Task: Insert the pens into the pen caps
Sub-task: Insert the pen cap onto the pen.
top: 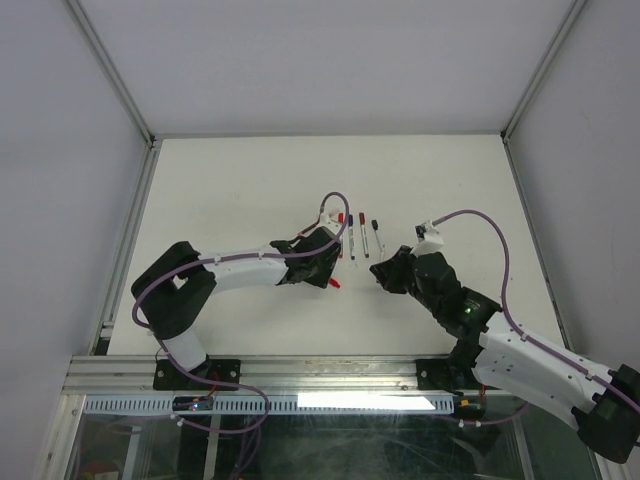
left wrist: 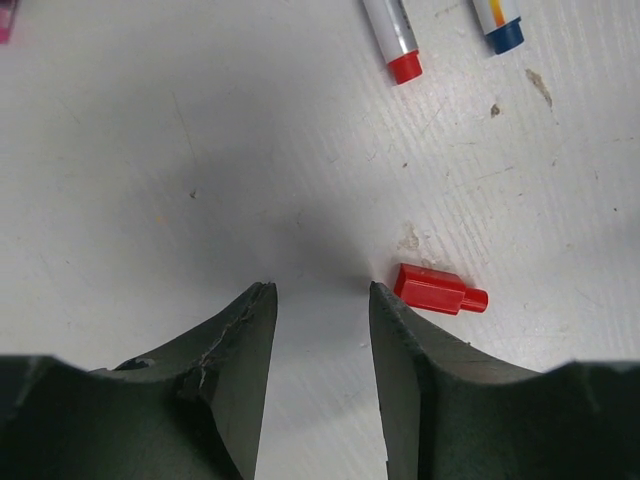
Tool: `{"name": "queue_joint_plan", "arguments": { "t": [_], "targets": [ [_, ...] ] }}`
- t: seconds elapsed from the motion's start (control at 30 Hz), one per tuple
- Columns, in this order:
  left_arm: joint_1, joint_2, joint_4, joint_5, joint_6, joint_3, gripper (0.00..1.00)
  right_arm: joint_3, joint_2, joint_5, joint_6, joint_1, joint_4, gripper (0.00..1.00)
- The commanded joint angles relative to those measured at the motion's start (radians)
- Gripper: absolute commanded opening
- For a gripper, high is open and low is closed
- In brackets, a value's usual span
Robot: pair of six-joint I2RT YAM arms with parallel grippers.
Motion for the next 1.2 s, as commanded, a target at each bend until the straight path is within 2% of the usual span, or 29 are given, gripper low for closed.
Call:
{"name": "queue_joint_plan", "arguments": {
  "t": [0.0, 0.13, 0.3, 0.43, 0.6, 0.77, 1.17],
  "targets": [
    [0.018, -0.002, -0.022, -0.08, -0.076, 0.061, 0.42, 0.012, -0.013, 0.015, 0.011, -0.003, 0.023, 0.0],
    [0.015, -0.045, -0.101, -0.108, -0.186, 0.072, 0.41, 0.008, -0.018, 0.02, 0.016, -0.003, 0.024, 0.0],
    [-0.02, -0.14, -0.111, -0.112, -0.366, 0.042, 0.4, 0.001, -0.017, 0.024, 0.016, -0.003, 0.028, 0.0],
    [-0.036, -0.155, -0.11, -0.099, -0.508, 0.044, 0.4, -0.004, -0.019, 0.025, 0.017, -0.003, 0.027, 0.0],
    [-0.072, -0.104, -0.123, -0.117, -0.623, 0.094, 0.43, -0.006, -0.045, 0.033, 0.015, -0.004, 0.0, 0.0],
    [-0.107, -0.026, -0.226, -0.197, -0.752, 0.17, 0.45, -0.015, -0.084, 0.05, 0.016, -0.004, -0.028, 0.0],
    [-0.135, 0.099, -0.385, -0.236, -0.912, 0.281, 0.46, -0.03, -0.132, 0.069, 0.029, -0.008, -0.062, 0.0]
  ]
}}
